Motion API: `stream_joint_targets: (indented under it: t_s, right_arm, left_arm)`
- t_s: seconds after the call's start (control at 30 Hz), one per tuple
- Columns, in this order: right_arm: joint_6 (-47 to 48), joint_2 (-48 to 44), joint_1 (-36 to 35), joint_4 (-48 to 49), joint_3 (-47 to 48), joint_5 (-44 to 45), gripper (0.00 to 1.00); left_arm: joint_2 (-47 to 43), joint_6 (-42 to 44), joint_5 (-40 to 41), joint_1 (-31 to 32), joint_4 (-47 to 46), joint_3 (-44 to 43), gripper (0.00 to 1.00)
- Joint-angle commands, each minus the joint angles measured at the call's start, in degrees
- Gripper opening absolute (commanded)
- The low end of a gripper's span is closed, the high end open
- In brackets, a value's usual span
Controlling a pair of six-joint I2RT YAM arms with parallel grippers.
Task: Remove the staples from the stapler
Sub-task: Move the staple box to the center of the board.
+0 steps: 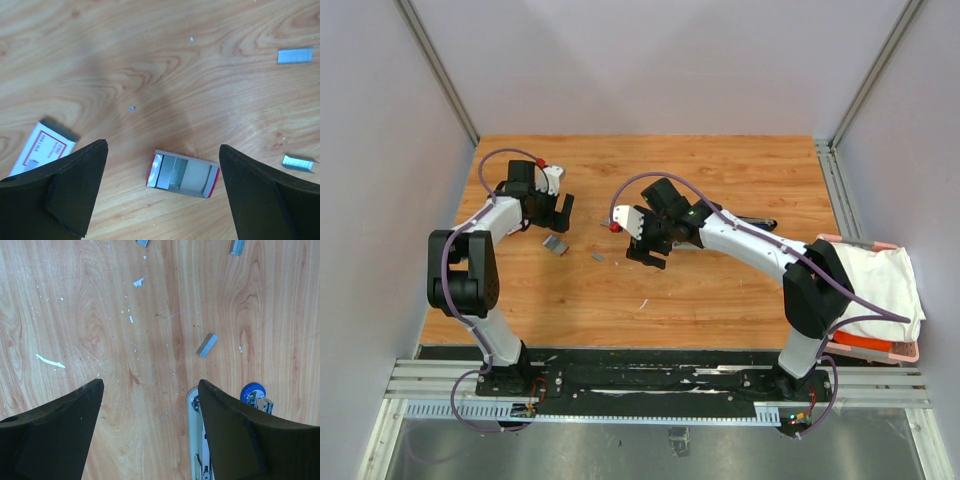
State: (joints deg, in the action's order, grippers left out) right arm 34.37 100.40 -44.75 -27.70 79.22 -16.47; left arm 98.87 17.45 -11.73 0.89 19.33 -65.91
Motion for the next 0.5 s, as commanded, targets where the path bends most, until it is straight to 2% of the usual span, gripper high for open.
stream_joint_targets:
  t_s: [0.0, 0.47]
  right_arm:
    - [-1.5, -0.9, -0.8, 0.3, 0.3, 0.1, 0.78]
    - [-1.2, -1.3, -1.7, 0.5, -0.8, 1.9, 0.78]
  left_arm:
    - [1.0, -1.3, -2.4, -1.0, 3.5, -2.0, 0.98]
    - [1.4, -1.8, -4.4, -1.5, 4.2, 2.6, 0.98]
